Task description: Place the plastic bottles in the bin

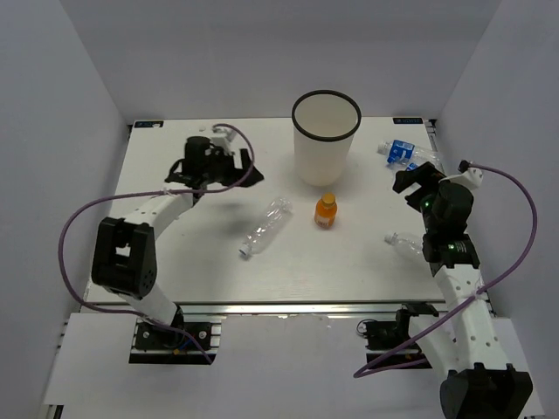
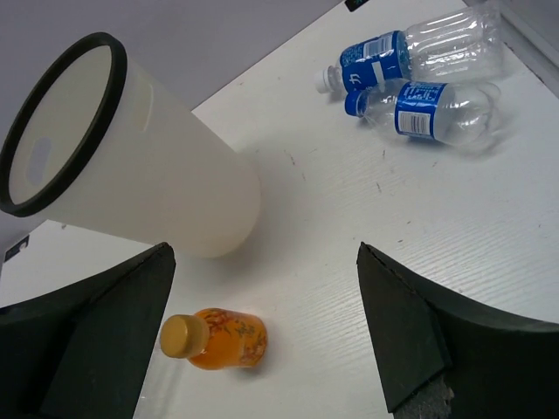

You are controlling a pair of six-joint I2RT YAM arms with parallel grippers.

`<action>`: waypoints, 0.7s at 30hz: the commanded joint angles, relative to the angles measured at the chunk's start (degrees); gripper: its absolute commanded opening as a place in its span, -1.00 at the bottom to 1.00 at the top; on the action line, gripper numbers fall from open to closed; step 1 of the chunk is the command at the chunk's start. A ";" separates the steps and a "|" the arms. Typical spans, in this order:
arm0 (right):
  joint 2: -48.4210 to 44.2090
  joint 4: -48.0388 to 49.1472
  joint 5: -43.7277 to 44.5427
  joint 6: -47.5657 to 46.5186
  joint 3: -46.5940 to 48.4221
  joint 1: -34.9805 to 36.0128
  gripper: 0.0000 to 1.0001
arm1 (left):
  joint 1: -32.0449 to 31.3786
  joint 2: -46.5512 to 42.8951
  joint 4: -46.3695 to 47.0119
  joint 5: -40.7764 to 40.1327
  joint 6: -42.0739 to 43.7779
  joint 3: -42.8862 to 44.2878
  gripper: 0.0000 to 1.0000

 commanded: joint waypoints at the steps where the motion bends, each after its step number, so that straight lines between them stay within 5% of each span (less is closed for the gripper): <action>1: -1.68 7.74 1.71 -3.06 -2.49 -0.20 0.79 | -6.74 1.98 -3.80 0.15 8.81 0.44 0.96; 17: 13.09 6.54 -6.83 -6.58 2.08 -0.20 0.79 | -18.09 14.20 -13.90 -13.83 11.72 3.42 0.96; 21: 11.24 6.89 -2.96 -6.67 0.76 -0.20 0.79 | -18.70 15.08 -14.00 -13.66 11.63 3.95 0.51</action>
